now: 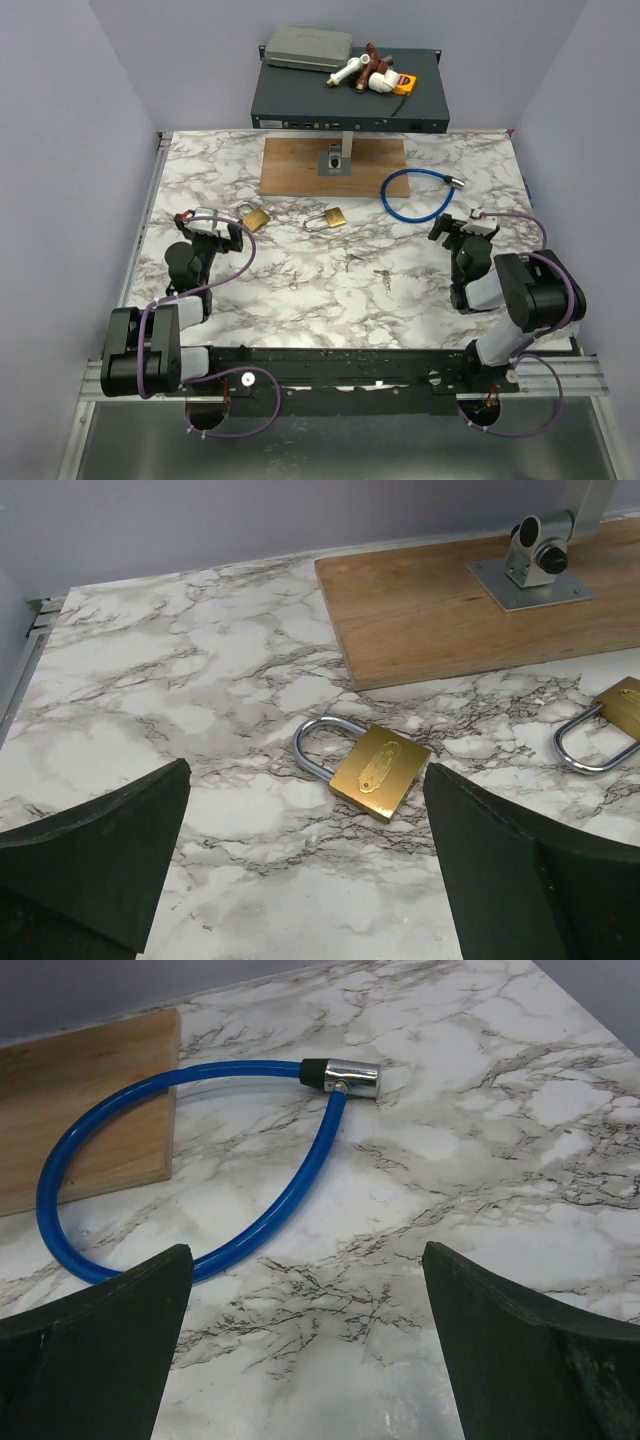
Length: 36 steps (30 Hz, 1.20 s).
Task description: Unlock with the key
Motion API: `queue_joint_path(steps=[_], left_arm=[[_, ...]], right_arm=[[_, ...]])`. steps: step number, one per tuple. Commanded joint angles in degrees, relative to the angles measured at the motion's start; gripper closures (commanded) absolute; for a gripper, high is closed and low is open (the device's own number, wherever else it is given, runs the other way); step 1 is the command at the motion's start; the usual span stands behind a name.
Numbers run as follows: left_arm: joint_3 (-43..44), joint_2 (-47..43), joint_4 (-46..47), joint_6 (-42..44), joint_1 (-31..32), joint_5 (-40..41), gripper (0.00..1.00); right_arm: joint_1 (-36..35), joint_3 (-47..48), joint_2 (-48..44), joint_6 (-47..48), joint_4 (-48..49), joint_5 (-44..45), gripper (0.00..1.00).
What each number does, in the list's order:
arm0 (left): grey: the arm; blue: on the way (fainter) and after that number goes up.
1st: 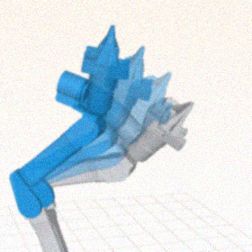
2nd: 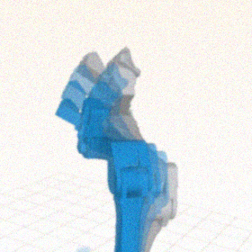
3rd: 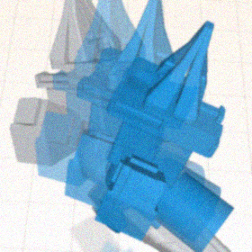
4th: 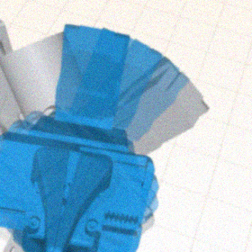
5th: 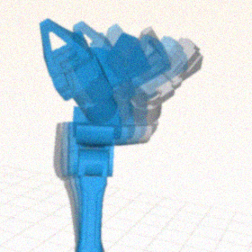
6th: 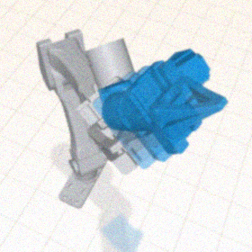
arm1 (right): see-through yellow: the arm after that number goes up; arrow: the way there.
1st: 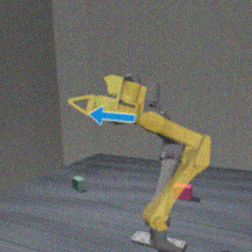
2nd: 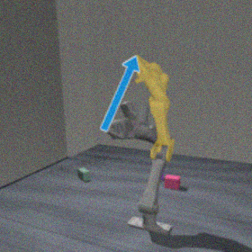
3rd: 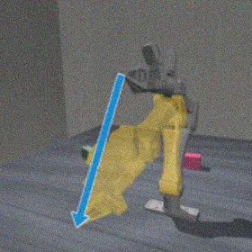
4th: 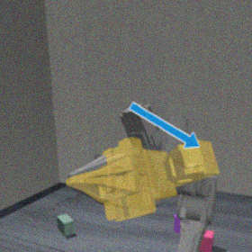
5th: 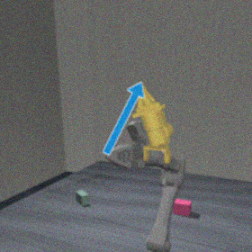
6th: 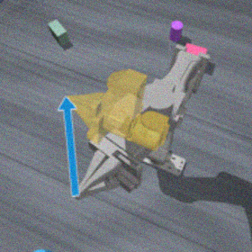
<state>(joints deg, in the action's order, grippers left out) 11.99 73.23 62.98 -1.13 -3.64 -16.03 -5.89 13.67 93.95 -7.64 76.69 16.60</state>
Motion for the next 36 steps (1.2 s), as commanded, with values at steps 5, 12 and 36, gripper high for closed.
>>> queue_joint_path(steps=[5,12,36], left_arm=[[0.6,0.1,1.3,-0.2,0.1,1.1,0.01],[6.0,-4.4,-12.8,0.0,-0.3,-0.4,0.01],[44.2,-6.4,-93.9,6.5,-4.0,-11.8,0.18]], right_arm=[[0.2,-0.6,-0.6,-0.1,0.7,-0.6,0.0],[0.2,1.2,-7.1,0.0,-7.4,-0.3,0.0],[-11.4,26.3,-19.5,-20.6,-63.1,-8.3,0.0]])
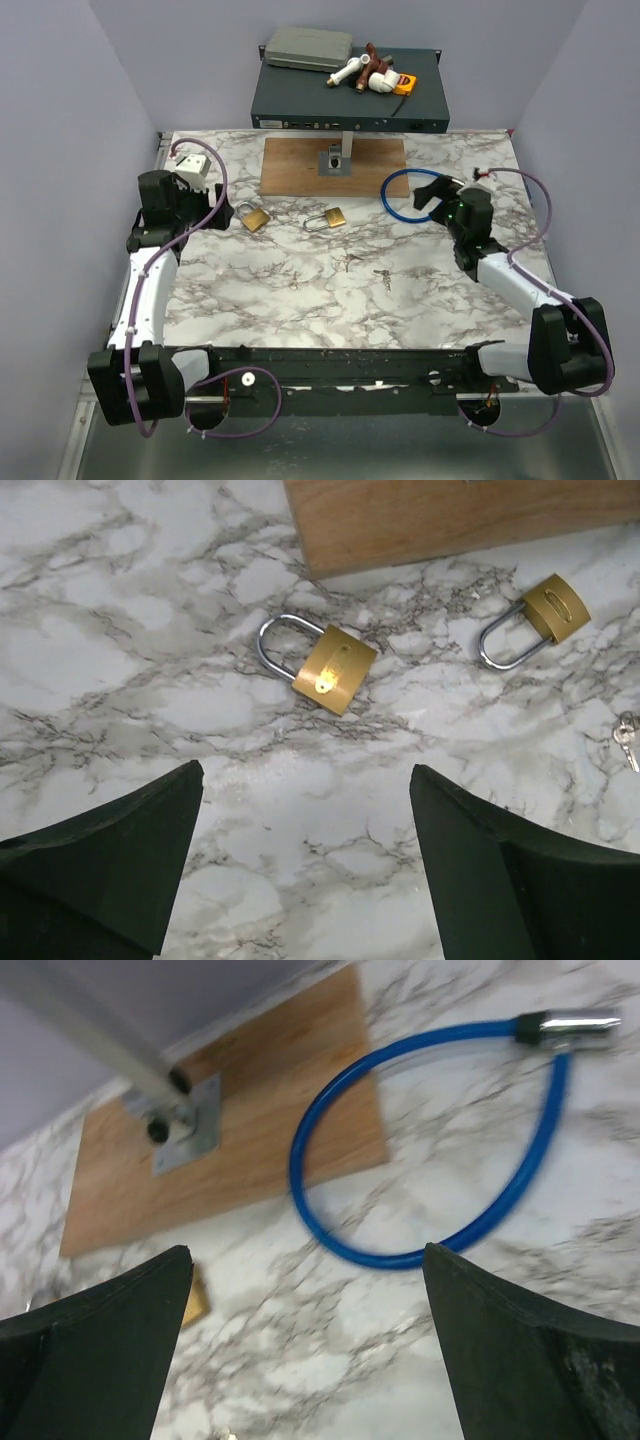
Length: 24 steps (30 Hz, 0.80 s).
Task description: Unlock with the key
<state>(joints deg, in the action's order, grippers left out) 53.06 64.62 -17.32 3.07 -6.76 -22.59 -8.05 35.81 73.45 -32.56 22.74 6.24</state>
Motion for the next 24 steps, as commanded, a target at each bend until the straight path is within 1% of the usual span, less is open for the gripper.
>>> queue_joint_path(steps=[1,3,4,5,8,11,15,19,24], left_arm=[[3.8,3.0,-15.3,2.5,-0.9,-5.7,0.19],[4.8,4.1,-17.8,2.9,-1.2,-6.5,0.19],[5.0,4.4,-18.4,2.9,-1.6,-6.7,0.19],[5.1,4.6,-18.7,2.7,-1.9,-6.7,0.17],[6.0,5.0,-20.1,1.7,-2.9,-6.6,0.02],[7.5,5.6,-21.8,1.6,-3.6,-7.3,0.02],[9.5,7.1,-24.9,1.9,-3.8,-8.1,0.02],[8.9,6.6,-26.8,2.9,-3.8,-9.7,0.01],[7.0,5.1,-27.5,5.1,-3.8,-10.3,0.01]], right_arm=[[-13.5,5.8,2.0,5.9,-10.7,5.3,0.0],[-20.1,8.8,4.8,7.2,-14.1,9.9,0.0],[-22.2,9.7,5.9,7.1,-14.7,10.8,0.0],[-24.5,10.7,7.0,6.7,-15.1,11.3,0.0],[-30.4,14.2,10.5,5.9,-16.7,11.9,0.0],[-37.2,18.6,15.3,7.2,-18.7,14.7,0.0],[-45.1,24.3,22.6,8.2,-19.6,15.6,0.0],[-49.6,28.3,29.7,8.0,-19.9,15.5,0.03],[-53.0,31.7,36.1,7.6,-20.6,15.6,0.09]])
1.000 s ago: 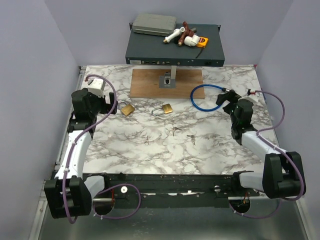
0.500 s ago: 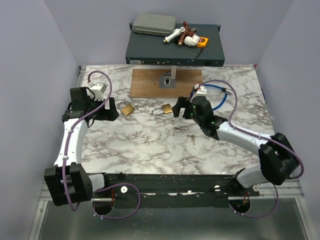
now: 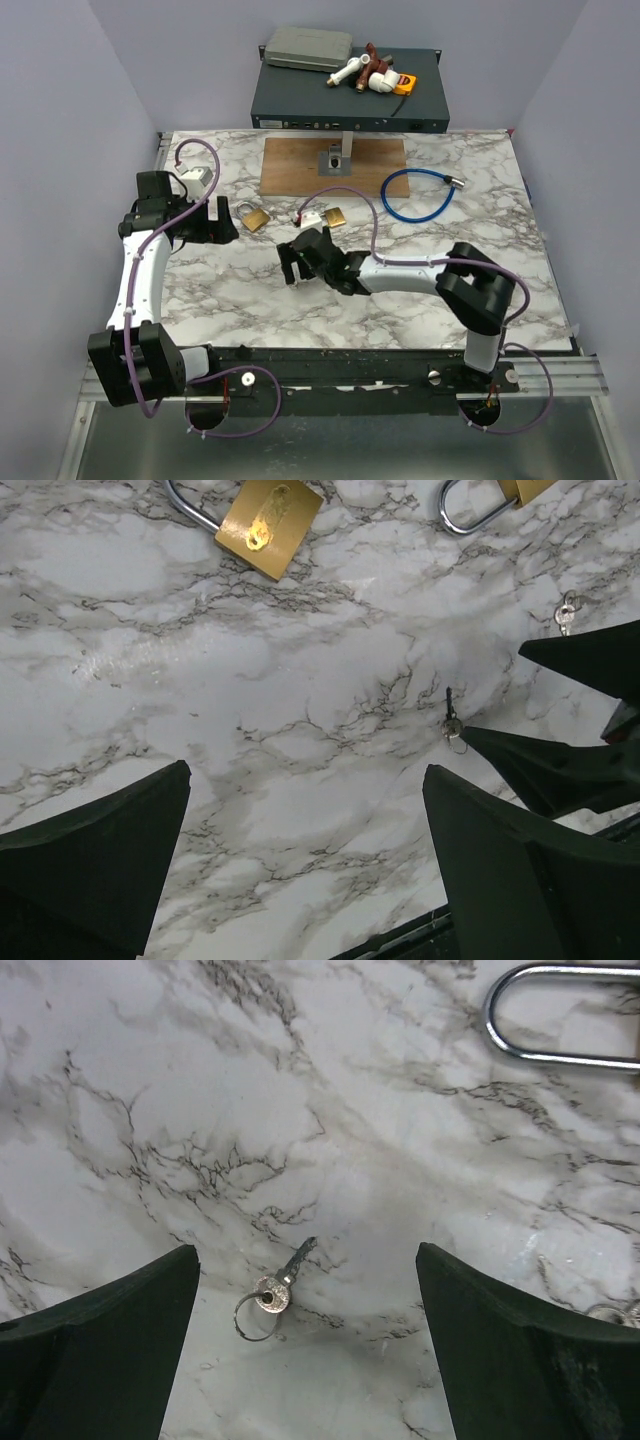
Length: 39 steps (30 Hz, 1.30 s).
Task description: Unlock with the key
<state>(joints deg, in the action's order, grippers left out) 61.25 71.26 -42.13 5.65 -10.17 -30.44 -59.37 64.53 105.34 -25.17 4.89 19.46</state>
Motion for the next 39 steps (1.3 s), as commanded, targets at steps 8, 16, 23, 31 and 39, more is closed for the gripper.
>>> queue_joint_path(steps=[8,16,23,31,39], left_arm=[[-2.0,-2.4,-3.9,4.5,-0.4,-2.3,0.01],[-2.6,-2.4,-3.7,4.7,-0.3,-2.4,0.01],[-2.8,-2.6,-3.6,4.9,-0.3,-2.6,0.02],[-3.0,-3.6,-4.4,5.8,0.3,-3.4,0.01],[-4.0,-4.8,-5.2,7.7,1.6,-4.9,0.02]], right_arm=[[-4.3,6.7,9.5,-0.7,-7.5,4.5,0.23],[-8.6,5.8,10.4,-1.8,-9.8,7.1,0.42],[-9.1,5.3,11.3,-3.2,-10.6,9.7,0.66],[-9.2,7.2,13.3,-2.3,-10.5,10.1,0.81],[-9.1,2.1,8.1,-1.0,-5.8,9.0,0.99]])
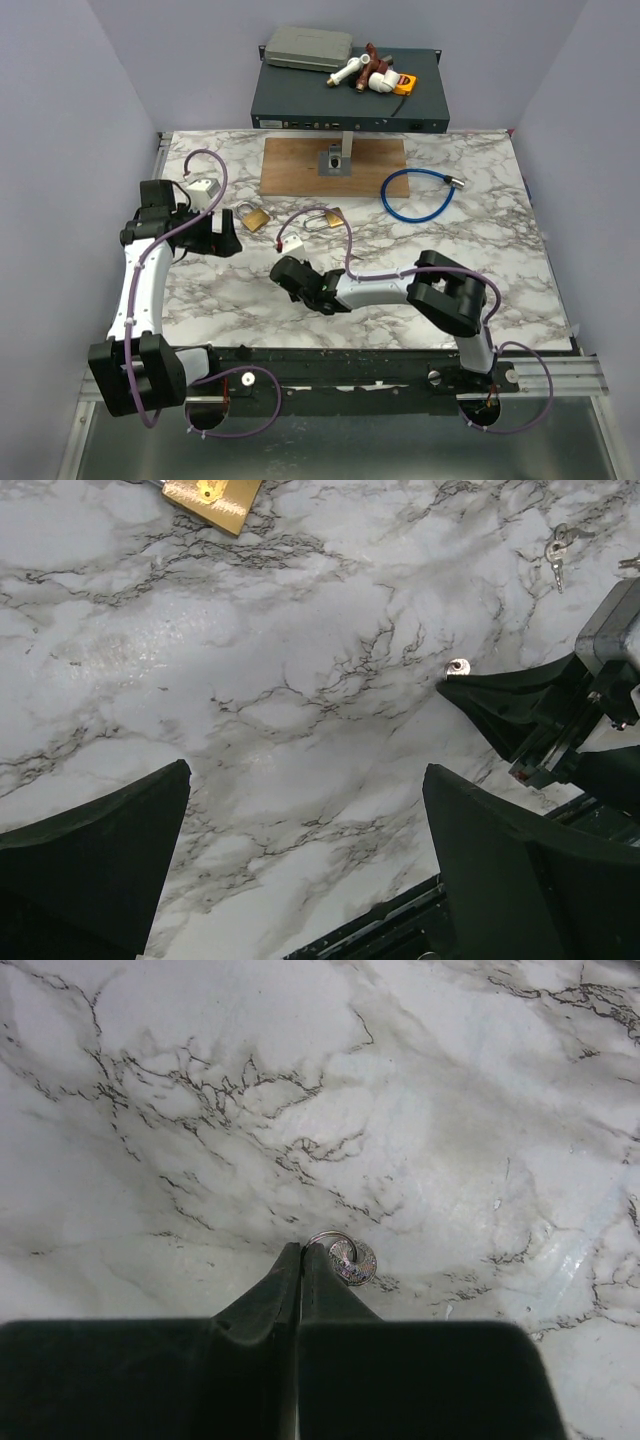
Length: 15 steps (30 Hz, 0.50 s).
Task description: Unlock with the key
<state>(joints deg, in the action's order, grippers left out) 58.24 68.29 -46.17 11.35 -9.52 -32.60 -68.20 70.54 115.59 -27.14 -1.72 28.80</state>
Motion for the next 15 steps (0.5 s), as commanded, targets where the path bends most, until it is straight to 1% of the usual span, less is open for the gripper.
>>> queue_joint_path(steps=[1,3,8,13,15], left_arm=[[-1.0,-2.0,-1.4,2.4,1.2,-3.0,0.02],[-1.1,-2.3,-1.8,3.0,1.8,-3.7,0.02],[-2.3,-3.5,-2.3,5.1,4.4,-3.7,0.01],[-4.9,-6.6,-0.2,6.9,8.8,-1.8,0.01],[-5.9,-8.5,0.6,8.7,9.3,-2.4,0.02]], right_arm=[[-0.3,-5.1,-3.4,1.4,2.0,-1.2,0.99],[-0.3,-7.1,-5.6,2.1,4.6,-2.2,0.99],[-0.3,-10.1,-10.4,3.9,7.8,-5.1,0.99],[0.2,-12.4,-15.6,5.2,9.7,-8.5,0.99],[1.2,-13.4,-18.4,4.7,10.1,-11.6,0.99]])
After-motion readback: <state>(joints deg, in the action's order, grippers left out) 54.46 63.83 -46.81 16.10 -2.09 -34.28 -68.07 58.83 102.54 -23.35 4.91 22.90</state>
